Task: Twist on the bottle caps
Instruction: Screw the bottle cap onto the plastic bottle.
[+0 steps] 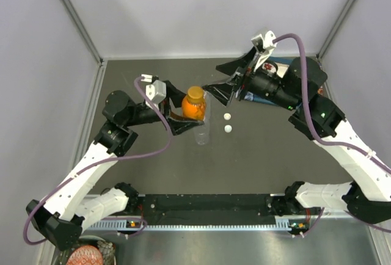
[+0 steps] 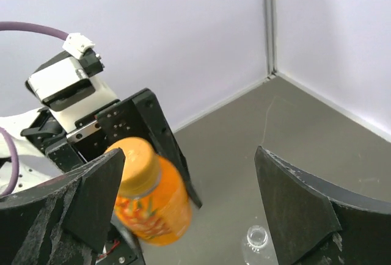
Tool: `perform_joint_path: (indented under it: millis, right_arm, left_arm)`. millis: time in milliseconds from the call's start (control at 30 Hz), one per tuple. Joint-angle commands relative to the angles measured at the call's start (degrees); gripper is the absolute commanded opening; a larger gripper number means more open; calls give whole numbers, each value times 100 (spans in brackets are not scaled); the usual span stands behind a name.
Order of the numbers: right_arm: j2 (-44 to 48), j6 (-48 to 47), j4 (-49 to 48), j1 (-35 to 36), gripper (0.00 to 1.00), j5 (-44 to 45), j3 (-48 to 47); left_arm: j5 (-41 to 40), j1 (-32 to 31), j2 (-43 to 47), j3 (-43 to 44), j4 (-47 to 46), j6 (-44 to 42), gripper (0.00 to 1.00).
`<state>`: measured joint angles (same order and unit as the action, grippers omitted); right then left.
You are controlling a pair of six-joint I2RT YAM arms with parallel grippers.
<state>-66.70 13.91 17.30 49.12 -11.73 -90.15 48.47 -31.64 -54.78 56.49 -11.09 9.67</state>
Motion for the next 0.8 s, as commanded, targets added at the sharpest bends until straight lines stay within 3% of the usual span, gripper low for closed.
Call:
perform_joint_path:
  millis: [0, 167, 300, 767]
  right_arm:
    - [87, -161, -699, -219, 87, -1897, -74]
    - [-97, 172, -1876, -228, 82, -3360, 94]
    - [-344, 700, -2555, -228, 77, -4493, 129]
    - [-564, 1087, -3056, -219, 71, -4989, 445]
  left_arm:
    - [1550, -27, 38, -24, -903, 536, 0]
    - [2236, -70, 3, 81, -956, 597, 0]
    - [2316, -88, 3, 81, -939, 589, 0]
    - [2158, -114, -23, 143, -1062, 773, 0]
